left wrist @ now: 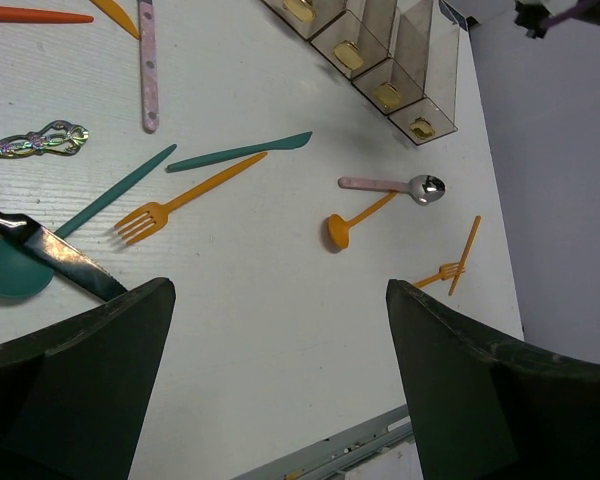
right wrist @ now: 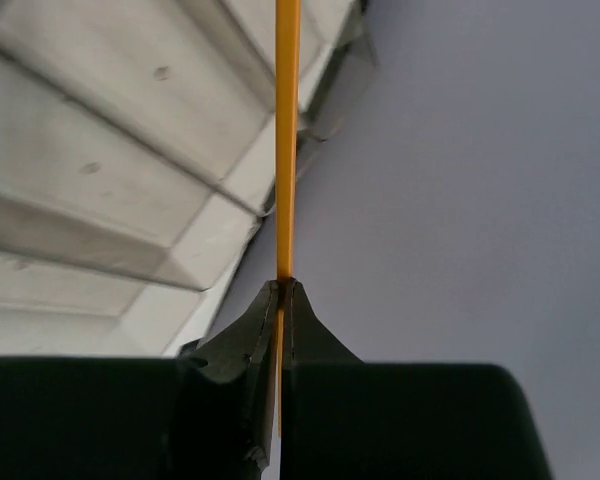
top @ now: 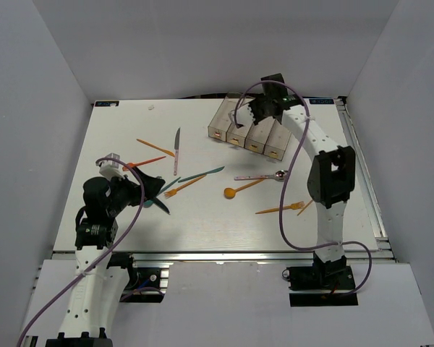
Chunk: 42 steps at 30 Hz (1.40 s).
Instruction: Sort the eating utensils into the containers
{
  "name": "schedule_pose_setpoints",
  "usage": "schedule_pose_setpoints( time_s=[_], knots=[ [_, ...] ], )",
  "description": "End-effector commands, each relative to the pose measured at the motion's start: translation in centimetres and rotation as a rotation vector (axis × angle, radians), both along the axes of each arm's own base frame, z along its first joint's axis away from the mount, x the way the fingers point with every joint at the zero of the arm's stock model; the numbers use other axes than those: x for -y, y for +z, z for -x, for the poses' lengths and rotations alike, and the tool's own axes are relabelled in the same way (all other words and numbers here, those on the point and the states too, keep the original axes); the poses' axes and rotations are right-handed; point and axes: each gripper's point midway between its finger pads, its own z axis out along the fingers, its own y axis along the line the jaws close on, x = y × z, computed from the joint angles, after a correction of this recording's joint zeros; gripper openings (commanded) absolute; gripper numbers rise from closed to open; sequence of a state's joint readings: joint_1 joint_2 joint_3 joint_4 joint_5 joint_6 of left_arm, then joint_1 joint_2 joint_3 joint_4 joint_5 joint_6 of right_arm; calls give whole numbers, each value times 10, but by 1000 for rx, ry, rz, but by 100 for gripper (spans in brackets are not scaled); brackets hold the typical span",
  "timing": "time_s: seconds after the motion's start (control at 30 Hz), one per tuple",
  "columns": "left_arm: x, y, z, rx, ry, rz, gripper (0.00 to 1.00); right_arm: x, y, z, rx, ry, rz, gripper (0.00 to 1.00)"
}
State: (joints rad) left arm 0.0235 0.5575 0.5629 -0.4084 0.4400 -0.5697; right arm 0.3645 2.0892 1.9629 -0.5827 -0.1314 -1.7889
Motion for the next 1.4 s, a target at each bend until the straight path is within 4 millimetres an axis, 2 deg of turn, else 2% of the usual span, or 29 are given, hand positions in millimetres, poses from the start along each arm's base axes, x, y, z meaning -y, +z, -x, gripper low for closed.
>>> schedule_pose_setpoints(
  time_s=[0.0, 0.03, 0.1, 0.13, 0.2, 0.23, 0.27, 0.33, 0.6, 0.8, 0.87, 0.9, 0.97, 1.03, 1.1, 1.17, 1.23, 1.27, 1.33, 1.37],
  knots=[
    [3, 0, -1, 8, -17, 9, 98, -26, 34, -32, 178, 6, -6, 0],
    [3, -1, -2, 5, -18, 9, 98, -30, 26, -40, 192, 15, 19, 0],
    [3, -2, -2, 0, -17, 14, 98, -39, 26, -49, 241, 35, 33, 0],
    [3, -3, -3, -4, -18, 16, 98, -42, 13, -53, 240, 45, 55, 0],
    [3, -4, -3, -7, -20, 14, 98, -50, 5, -62, 283, 70, 100, 0],
    [3, -4, -4, -7, -20, 14, 98, -53, -4, -63, 278, 81, 111, 0],
    [3, -6, -4, -12, -20, 14, 98, -56, -1, -66, 299, 101, 126, 0],
    [3, -6, -4, -13, -20, 14, 98, -62, -12, -70, 310, 122, 146, 0],
    [4, -13, -5, -30, -22, 15, 98, -81, -34, -76, 365, 277, 235, 0],
    [4, -12, -7, -31, -22, 17, 98, -89, -50, -76, 366, 315, 229, 0],
    [4, -13, -7, -33, -24, 20, 98, -92, -51, -75, 362, 324, 218, 12],
    [5, -13, -8, -33, -26, 22, 98, -93, -55, -74, 355, 327, 218, 21],
    [5, -13, -8, -34, -30, 24, 98, -93, -57, -74, 353, 327, 213, 30],
    [6, -12, -8, -32, -31, 28, 98, -95, -57, -75, 356, 321, 203, 40],
    [6, -10, -8, -29, -35, 28, 98, -94, -54, -77, 358, 307, 188, 45],
    [7, -10, -8, -30, -41, 28, 98, -96, -43, -79, 365, 285, 156, 54],
    [8, -9, -8, -31, -42, 34, 98, -95, -33, -79, 368, 264, 128, 56],
    [8, -7, -8, -29, -45, 39, 98, -94, -19, -79, 373, 239, 94, 56],
    [10, -7, -8, -30, -53, 43, 98, -91, -4, -76, 363, 204, 43, 56],
    [12, -6, -7, -27, -68, 47, 98, -87, 16, -72, 366, 181, 8, 56]
  ],
)
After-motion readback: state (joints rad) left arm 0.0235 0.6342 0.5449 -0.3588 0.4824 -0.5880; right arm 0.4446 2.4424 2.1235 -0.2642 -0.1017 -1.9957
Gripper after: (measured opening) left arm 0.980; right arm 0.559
